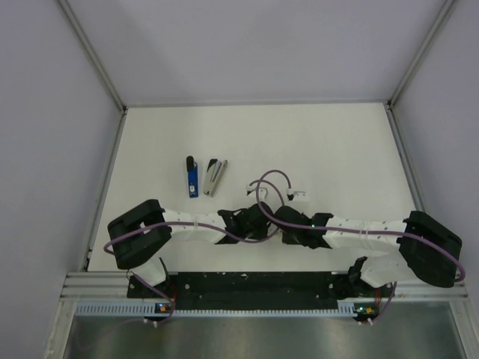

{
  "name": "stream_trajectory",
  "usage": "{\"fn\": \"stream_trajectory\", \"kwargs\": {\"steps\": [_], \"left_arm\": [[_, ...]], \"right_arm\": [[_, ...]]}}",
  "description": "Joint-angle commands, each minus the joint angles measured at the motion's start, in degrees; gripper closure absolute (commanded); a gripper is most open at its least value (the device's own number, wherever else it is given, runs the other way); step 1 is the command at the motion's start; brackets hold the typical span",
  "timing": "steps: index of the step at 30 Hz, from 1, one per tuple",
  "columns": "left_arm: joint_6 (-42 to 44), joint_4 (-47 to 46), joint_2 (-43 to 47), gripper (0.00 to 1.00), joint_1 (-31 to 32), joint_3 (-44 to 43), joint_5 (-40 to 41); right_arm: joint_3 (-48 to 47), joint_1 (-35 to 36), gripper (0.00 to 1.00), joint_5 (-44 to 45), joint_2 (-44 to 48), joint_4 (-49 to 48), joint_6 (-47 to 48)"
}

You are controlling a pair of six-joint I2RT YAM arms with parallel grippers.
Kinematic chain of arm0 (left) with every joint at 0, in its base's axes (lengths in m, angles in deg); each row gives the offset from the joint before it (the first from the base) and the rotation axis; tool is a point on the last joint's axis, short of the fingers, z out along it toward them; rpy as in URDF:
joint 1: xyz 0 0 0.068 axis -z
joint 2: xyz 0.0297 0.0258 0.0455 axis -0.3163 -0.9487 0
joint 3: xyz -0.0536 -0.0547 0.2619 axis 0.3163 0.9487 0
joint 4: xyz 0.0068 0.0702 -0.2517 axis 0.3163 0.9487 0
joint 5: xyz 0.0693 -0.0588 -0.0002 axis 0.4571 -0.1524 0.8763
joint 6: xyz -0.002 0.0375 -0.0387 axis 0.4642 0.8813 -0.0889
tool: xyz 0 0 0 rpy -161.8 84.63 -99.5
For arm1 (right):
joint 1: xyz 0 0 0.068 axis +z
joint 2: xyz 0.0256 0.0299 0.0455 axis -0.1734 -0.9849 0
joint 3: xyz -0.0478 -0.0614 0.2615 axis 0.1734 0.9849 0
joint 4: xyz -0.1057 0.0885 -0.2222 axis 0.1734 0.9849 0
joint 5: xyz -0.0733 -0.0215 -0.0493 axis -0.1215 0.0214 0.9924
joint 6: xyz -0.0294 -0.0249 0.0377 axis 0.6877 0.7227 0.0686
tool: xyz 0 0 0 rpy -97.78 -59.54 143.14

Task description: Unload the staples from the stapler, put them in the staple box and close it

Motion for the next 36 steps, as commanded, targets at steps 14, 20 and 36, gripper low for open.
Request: {"fn": "stream_trajectory", "kwargs": {"steps": [14, 20, 36], "left_arm": [[3.6, 9.5, 4.7, 0.59, 0.9, -2.2, 6.1], [5.9, 15.4, 10.0, 0.46, 0.1, -4.1, 12.0], [19.2, 28.8, 30.5, 0.01, -0.7, -11.0, 25.8]], "right_arm": [[-2.6, -4.3, 0.59, 6.9, 17.0, 13.4, 4.7], [-4.8, -6.6, 0.44, 8.6, 22.2, 14.8, 9.3], [-22.3, -6.8, 0.01, 12.8, 16.3, 18.4, 21.0]]}}
